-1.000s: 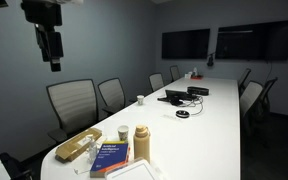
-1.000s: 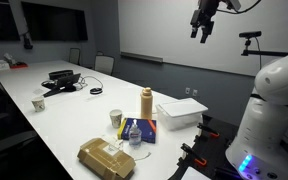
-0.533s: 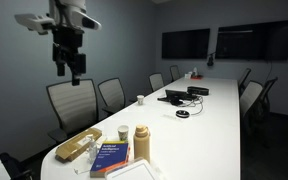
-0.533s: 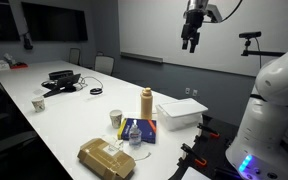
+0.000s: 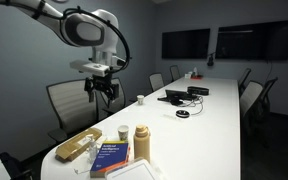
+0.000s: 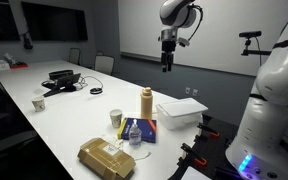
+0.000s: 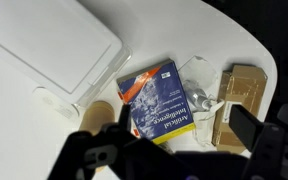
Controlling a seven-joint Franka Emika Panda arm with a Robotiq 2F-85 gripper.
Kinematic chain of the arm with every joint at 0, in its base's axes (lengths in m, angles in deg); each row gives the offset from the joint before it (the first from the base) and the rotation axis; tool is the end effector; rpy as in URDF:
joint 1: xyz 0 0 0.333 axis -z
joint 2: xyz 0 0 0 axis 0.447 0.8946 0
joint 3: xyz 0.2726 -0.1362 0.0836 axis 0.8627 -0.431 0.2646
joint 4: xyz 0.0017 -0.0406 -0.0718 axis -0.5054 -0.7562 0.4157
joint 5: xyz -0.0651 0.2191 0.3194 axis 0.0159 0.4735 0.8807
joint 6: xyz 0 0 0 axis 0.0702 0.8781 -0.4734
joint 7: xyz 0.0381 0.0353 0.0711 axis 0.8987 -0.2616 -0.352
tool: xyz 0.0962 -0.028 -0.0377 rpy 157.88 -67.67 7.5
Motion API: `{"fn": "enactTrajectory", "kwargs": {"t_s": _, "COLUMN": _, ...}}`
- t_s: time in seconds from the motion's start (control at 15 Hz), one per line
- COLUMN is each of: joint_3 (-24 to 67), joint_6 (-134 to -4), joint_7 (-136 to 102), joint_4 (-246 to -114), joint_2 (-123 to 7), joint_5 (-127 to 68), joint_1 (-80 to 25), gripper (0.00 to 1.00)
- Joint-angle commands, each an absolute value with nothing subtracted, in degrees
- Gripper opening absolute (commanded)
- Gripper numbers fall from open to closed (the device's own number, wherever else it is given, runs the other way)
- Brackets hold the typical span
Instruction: Open the book
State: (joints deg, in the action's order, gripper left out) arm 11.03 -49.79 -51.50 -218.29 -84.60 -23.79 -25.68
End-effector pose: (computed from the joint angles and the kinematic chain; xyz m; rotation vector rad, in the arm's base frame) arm 0.4593 -0.1254 0.4149 -3.0009 -0.3601 0.1020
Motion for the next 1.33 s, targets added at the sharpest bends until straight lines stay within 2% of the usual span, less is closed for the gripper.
{"fn": "enactTrajectory", "kwargs": {"t_s": 0.0, "joint_3": 13.12, "joint_6": -56.88, "joint_7": -56.17, "joint_4": -215.96, "joint_2": -76.66, "joint_5": -21.77, "joint_1": -24.64, "gripper": 1.0}}
{"fn": "enactTrajectory", "kwargs": {"t_s": 0.53, "joint_3": 14.99, "joint_6": -57.27, "joint_7": -55.09, "joint_4": -217.22, "joint_2": -76.64, "joint_5": -21.92, "joint_1": -22.74, "gripper": 1.0}}
{"fn": "enactTrajectory", "kwargs": {"t_s": 1.27, "joint_3": 22.68, "joint_6": -75.13, "joint_7": -58.58, "joint_4": -213.86, "joint_2": -60.26, "joint_5": -18.16, "joint_1": -22.19, "gripper": 1.0}}
